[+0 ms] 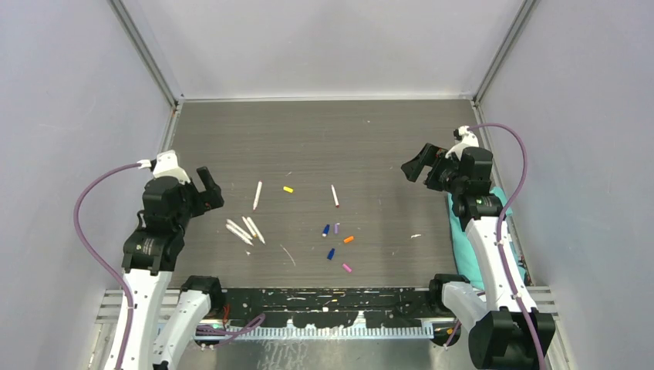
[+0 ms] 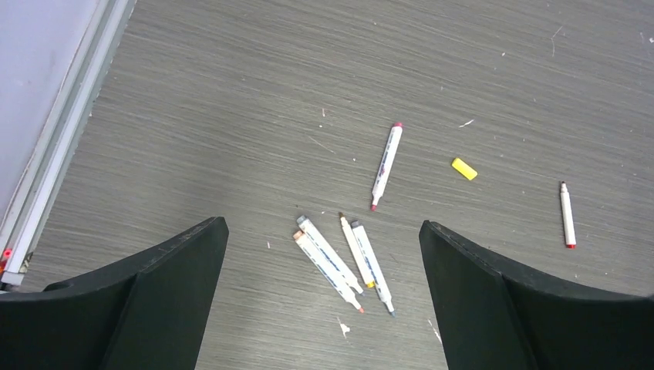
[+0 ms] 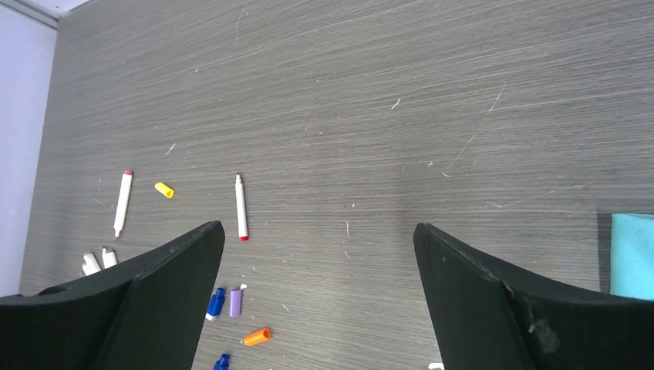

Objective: Insert the pens into the pen caps
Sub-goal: Pick up the pen from the center of the board.

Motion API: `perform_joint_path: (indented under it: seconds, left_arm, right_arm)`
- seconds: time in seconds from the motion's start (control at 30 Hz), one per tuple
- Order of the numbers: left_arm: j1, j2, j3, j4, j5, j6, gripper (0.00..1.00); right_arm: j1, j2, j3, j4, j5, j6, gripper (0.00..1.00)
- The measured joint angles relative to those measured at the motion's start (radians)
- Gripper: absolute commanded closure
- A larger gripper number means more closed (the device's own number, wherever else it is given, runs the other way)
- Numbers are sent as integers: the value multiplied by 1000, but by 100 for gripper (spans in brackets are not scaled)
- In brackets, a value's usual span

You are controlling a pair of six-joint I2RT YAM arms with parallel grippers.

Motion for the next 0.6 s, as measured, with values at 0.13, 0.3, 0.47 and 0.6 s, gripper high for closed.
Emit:
perform_joint_path:
  seconds: [0.13, 0.3, 0.47, 0.6]
  left_arm:
    - [0, 6, 0, -2, 13, 2, 2]
    - [0, 18, 5, -11, 40, -5, 2]
    - [0, 54, 51, -71, 67, -46, 2]
    - [0, 107, 72, -113, 116, -109, 2]
  right_arm:
    - [0, 1, 0, -5, -2, 0, 0]
    - [0, 0, 0, -4, -12, 0, 0]
    - [0, 0, 0, -4, -30, 0, 0]
    - [0, -3, 0, -8, -35, 2, 0]
